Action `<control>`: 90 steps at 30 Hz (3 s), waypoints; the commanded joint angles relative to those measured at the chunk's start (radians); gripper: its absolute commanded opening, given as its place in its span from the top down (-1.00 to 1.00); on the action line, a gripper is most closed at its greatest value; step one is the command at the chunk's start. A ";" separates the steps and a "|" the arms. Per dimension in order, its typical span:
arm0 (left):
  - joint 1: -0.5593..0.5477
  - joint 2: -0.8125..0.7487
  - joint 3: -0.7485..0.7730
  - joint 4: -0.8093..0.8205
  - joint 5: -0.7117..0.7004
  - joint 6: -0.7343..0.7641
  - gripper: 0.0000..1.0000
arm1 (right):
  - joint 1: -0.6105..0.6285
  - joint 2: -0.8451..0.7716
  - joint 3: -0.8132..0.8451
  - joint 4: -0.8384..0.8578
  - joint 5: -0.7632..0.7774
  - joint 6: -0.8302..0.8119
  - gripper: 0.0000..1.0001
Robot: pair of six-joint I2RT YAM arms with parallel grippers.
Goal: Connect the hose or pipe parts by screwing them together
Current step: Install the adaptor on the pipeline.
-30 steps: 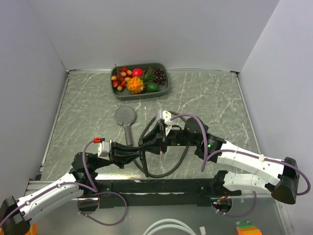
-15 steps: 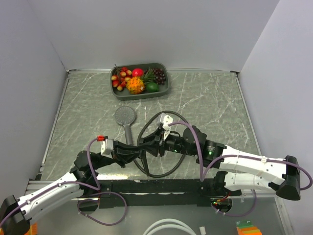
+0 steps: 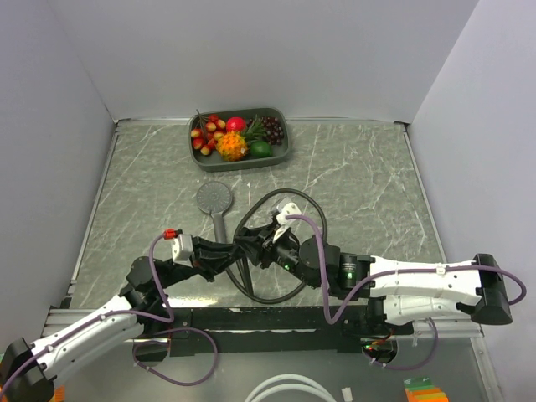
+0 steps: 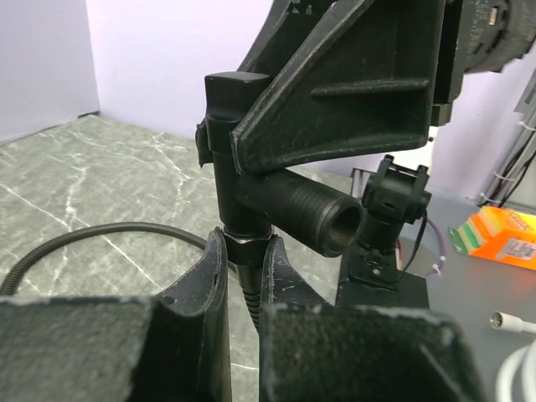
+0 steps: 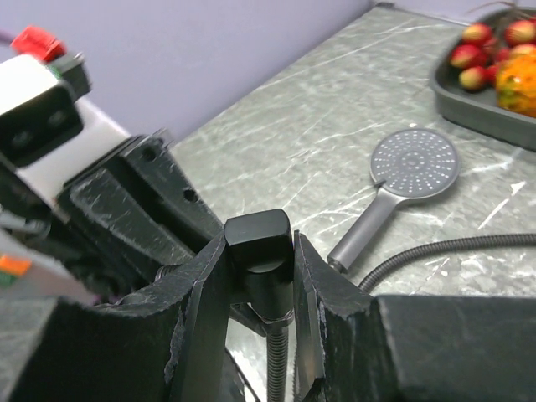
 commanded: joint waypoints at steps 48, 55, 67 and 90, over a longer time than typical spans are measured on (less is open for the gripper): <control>0.182 -0.050 0.099 0.110 -0.177 -0.015 0.98 | 0.202 0.731 0.947 -1.656 0.736 1.090 1.00; 0.182 -0.047 0.091 0.099 -0.177 0.012 0.97 | 0.101 0.746 1.029 -1.744 0.631 1.072 1.00; 0.182 -0.047 0.066 0.148 -0.008 -0.037 0.98 | -0.028 0.461 0.777 -1.440 0.670 0.800 1.00; 0.067 -0.011 0.042 0.352 0.320 -0.244 0.96 | -0.221 -0.001 0.385 -0.219 -1.093 -0.645 1.00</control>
